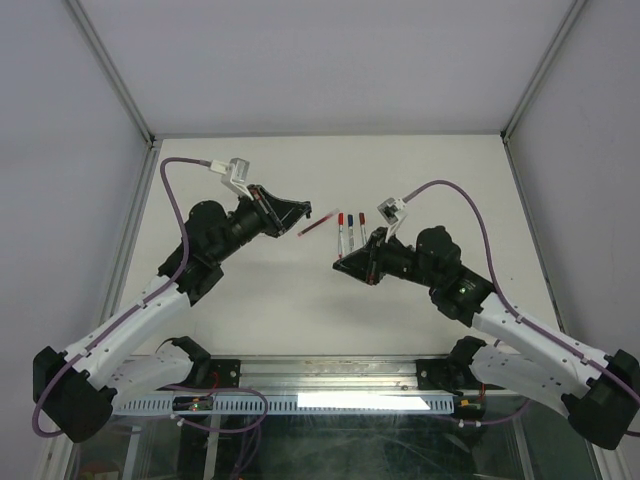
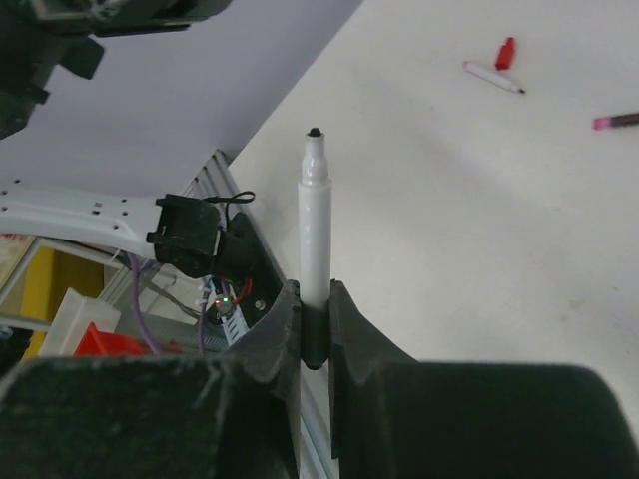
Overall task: Insert the pens into the pen caps
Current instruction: Insert the pen cap onto the pen.
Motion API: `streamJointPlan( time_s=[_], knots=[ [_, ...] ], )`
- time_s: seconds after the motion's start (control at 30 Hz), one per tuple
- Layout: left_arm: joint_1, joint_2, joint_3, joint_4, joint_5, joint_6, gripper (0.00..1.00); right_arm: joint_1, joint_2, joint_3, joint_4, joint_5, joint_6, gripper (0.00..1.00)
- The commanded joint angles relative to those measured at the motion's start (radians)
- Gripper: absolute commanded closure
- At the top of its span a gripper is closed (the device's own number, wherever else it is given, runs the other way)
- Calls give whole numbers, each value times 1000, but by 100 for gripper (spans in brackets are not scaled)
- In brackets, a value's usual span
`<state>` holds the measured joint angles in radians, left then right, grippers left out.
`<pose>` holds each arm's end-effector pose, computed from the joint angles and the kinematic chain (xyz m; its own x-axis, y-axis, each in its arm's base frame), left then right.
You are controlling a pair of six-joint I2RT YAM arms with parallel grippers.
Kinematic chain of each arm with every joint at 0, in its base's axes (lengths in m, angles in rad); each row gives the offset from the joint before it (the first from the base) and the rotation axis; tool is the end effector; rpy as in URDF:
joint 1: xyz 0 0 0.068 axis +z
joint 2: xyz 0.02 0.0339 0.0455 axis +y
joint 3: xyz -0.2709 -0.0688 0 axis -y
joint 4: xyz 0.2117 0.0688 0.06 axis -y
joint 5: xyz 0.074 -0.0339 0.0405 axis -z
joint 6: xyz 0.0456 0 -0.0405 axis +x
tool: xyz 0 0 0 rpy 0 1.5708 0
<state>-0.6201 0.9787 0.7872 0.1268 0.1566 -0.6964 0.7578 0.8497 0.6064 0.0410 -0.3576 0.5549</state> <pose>0.1642 -0.1260 0.3492 -0.4898 -0.4288 -0.7591 0.5038 0.5714 -0.6479 0.1164 0.1322 0.3008 -0.5945 0.1169 -0.7956 -0.6820 0.4508 0.5759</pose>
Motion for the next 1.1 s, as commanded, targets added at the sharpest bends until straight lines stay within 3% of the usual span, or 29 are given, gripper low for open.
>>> streamJointPlan(
  time_s=[0.0,0.2,0.37,0.53,1.07],
  knots=[
    [7,-38,37,125,74,-13,100,66,29,83,137,-61,-35,100],
    [7,-38,30,163,161,-51,100,88,82,131,127,-117,-75,100],
    [7,-42,-57,329,235,-195,100,93,85,150,130,-126,-83,100],
    [7,-59,-135,449,212,-304,100,107,97,151,147,-139,-86,100],
    [6,-58,-144,460,208,-319,100,146,111,159,166,-83,-95,100]
  ],
)
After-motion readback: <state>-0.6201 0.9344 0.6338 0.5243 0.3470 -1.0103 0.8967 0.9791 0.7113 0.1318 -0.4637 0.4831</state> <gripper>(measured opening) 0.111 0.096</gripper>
